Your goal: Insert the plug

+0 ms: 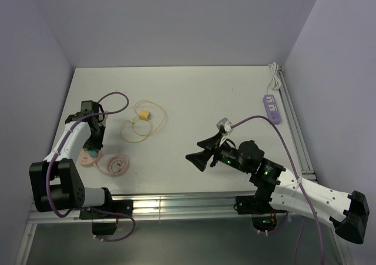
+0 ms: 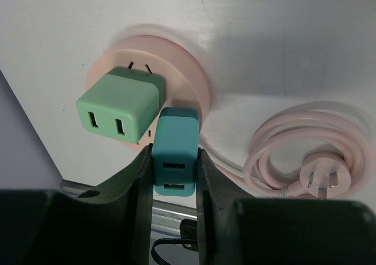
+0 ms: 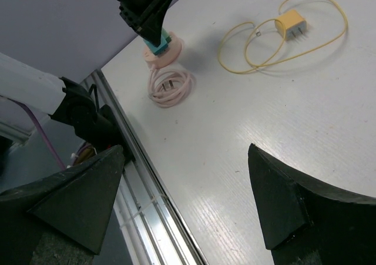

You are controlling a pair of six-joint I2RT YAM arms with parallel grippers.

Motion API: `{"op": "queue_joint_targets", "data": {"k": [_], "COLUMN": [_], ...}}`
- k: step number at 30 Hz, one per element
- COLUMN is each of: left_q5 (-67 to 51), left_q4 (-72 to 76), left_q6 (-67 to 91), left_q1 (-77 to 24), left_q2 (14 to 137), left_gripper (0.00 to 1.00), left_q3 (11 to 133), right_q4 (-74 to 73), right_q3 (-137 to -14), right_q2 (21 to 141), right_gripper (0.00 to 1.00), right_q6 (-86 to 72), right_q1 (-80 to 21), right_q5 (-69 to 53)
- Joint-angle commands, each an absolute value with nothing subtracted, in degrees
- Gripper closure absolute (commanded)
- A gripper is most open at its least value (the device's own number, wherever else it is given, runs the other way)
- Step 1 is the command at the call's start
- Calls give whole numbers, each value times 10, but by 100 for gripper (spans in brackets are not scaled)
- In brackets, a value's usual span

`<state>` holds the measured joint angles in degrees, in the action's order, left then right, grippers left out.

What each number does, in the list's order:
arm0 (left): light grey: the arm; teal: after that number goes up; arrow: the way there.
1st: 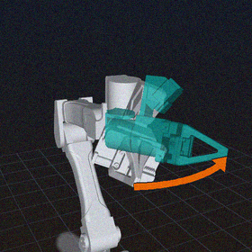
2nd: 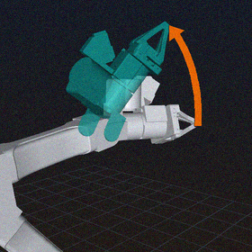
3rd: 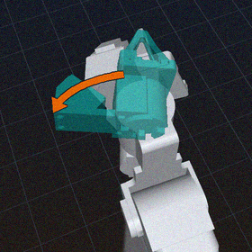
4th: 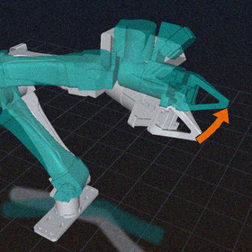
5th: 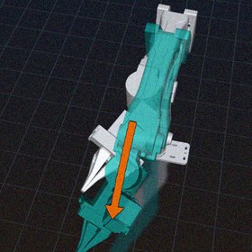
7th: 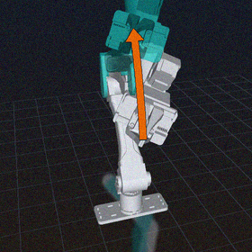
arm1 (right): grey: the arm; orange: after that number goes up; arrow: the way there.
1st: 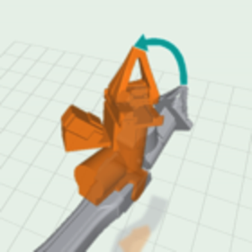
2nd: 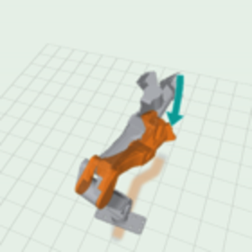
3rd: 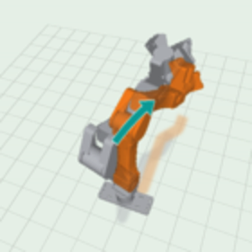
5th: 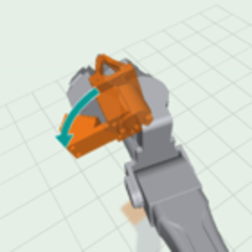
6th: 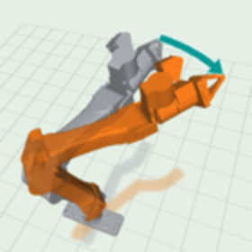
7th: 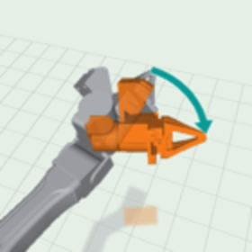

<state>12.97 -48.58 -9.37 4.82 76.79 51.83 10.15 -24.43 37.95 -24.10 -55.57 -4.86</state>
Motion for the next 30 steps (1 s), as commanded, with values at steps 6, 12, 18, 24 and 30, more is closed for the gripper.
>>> {"op": "queue_joint_targets", "data": {"k": [6,12,18,24,30], "left_q5": [85,69,68,63,71], "left_q4": [-453,-436,-410,-407,-394], "left_q6": [-84,-87,-91,-91,-91], "left_q1": [63,83,91,99,99], "left_q2": [765,771,785,808,821], "left_gripper": [100,100,100,100,100], "left_q3": [495,483,468,468,455], "right_q4": [110,109,106,105,105], "right_q3": [-271,-271,-272,-271,-270], "right_q2": [370,368,365,362,361], "right_gripper": [7,7,7,7,7], "right_q6": [-229,-228,-229,-228,-228], "right_q1": [-562,-565,-565,-565,-566], "right_q5": [-31,-27,-25,-23,-18]}}
